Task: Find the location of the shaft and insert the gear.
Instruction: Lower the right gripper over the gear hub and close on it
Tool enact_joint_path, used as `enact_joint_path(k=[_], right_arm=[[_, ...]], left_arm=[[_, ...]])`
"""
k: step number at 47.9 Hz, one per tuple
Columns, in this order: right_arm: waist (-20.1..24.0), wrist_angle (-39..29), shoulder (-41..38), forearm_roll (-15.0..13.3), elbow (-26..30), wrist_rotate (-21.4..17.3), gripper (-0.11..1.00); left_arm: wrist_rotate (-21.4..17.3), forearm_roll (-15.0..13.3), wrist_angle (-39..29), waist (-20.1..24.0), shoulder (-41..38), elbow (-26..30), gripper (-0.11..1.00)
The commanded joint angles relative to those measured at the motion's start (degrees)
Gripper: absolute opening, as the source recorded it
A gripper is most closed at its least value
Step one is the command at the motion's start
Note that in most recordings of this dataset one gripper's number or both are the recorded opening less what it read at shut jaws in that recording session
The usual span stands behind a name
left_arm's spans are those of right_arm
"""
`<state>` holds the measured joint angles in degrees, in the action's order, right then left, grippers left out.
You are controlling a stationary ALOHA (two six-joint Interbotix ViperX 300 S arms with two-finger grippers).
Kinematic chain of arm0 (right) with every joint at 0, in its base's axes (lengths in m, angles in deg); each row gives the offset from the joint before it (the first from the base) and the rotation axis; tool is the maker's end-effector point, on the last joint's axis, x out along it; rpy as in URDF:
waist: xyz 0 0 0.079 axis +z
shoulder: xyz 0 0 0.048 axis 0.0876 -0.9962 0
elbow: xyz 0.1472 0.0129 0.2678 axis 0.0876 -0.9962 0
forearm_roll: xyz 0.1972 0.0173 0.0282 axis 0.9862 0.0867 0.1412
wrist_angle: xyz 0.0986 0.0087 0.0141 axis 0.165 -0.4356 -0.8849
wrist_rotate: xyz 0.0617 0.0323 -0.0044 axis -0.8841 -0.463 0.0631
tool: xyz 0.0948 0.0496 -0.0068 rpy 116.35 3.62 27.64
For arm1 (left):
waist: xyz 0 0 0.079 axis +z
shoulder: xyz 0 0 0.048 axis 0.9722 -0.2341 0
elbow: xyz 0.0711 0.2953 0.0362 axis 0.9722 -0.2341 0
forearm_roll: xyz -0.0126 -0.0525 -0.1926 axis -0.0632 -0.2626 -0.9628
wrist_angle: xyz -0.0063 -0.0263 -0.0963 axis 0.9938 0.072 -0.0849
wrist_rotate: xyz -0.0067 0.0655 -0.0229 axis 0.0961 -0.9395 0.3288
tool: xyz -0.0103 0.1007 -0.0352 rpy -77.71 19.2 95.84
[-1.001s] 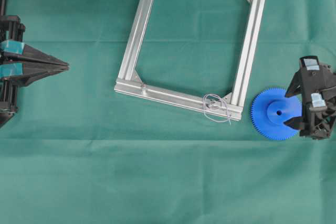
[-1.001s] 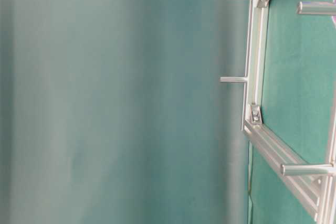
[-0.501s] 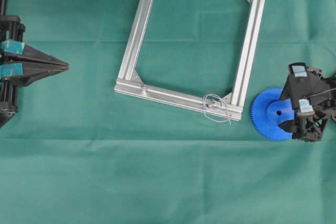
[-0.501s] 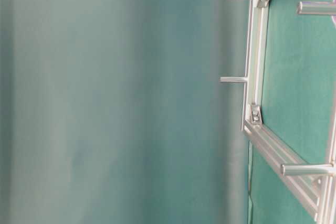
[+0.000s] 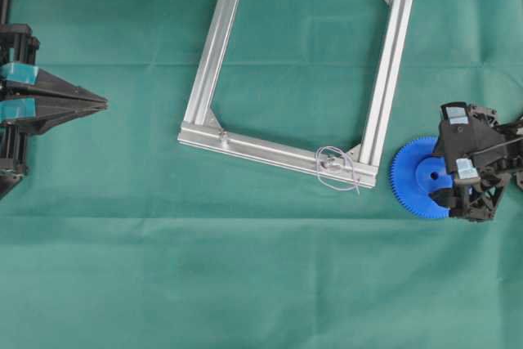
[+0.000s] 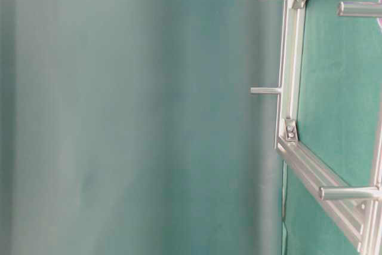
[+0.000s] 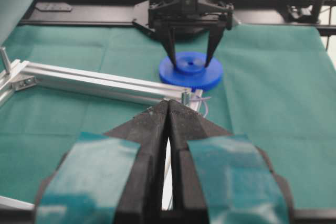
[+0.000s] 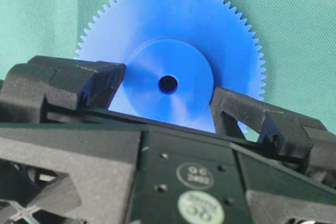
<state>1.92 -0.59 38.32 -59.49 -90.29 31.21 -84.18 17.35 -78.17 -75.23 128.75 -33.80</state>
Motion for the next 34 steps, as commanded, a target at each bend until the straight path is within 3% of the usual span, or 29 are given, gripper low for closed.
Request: enact_joint_path(k=[1,21,34], right_arm=[[0.18,0.44,-0.53,0.18,0.88,-0.09,0.90],[0.18,-0.18,-2.37,0.18,1.14,-0.18,0.90],[0.26,-2.55,-3.25,-0.53,1.23,-2.81,0.90]], left_arm=[[0.09,-0.09,0.26,0.09,-0.53,1.49,0.01],[0.09,-0.09,0.18,0.18,-0.53,1.41,0.01],[0.09,-0.09,0.26,0.09,-0.53,1.41,0.01]])
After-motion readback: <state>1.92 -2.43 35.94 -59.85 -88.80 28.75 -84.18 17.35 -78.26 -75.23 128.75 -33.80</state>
